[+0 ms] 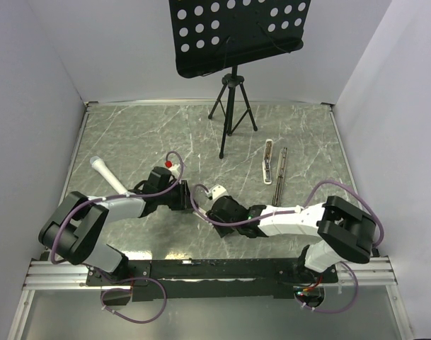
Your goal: Unload the staples from the stapler
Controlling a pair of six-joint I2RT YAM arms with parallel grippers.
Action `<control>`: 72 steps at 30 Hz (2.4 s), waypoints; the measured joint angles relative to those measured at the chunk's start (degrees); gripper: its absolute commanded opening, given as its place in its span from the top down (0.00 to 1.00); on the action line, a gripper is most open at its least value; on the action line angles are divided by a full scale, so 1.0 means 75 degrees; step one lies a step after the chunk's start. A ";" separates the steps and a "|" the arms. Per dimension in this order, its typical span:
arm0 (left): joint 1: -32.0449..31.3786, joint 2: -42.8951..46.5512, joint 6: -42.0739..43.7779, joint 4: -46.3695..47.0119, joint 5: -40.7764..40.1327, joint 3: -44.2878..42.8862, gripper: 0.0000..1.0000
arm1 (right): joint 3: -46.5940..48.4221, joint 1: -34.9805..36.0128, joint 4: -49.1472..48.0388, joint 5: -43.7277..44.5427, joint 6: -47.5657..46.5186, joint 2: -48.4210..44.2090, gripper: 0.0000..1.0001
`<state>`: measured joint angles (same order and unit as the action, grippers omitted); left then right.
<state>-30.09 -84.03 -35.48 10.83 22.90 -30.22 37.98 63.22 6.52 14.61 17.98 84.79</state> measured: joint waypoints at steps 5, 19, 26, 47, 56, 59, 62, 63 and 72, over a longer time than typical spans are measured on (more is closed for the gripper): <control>-0.0003 -0.0102 -0.0012 0.0026 0.0058 0.0000 0.74 | 0.0166 0.0000 -0.0251 0.0140 0.0169 0.0294 0.37; -0.0146 -0.0233 -0.0090 0.0265 0.0175 0.0050 0.78 | 0.0350 0.0000 -0.0863 0.0201 0.0309 0.0717 0.37; -0.0149 -0.0230 -0.0184 0.0423 0.0192 0.0125 0.78 | 0.0498 0.0000 -0.1113 0.0309 0.0256 0.0956 0.37; -0.0332 0.0058 -0.0772 0.0688 -0.0417 0.0309 0.68 | 0.0519 0.0038 -0.1262 0.0647 0.0545 0.1055 0.37; -0.0344 0.0198 -0.0854 0.0428 -0.0560 0.0297 0.68 | 0.0659 0.0035 -0.1072 0.0734 0.0734 0.1125 0.37; -0.0344 0.0198 -0.1000 0.0458 -0.0618 0.0303 0.69 | 0.0656 0.0032 -0.1148 0.0749 0.0764 0.1163 0.37; -0.0341 0.0198 -0.1125 0.0641 -0.0711 0.0382 0.68 | 0.0627 0.0029 -0.1282 0.0807 0.0833 0.1192 0.37; -0.0341 0.0198 -0.1174 0.0676 -0.0755 0.0408 0.68 | 0.0603 0.0023 -0.1332 0.0828 0.0871 0.1195 0.37; -0.0347 0.0303 -0.1431 0.0644 -0.1049 0.0522 0.60 | 0.0493 -0.0096 -0.1623 0.0994 0.1364 0.1189 0.38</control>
<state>-32.69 -81.76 -46.22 15.66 15.03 -26.30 41.67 62.50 -5.65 22.06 28.21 93.71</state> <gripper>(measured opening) 0.386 0.630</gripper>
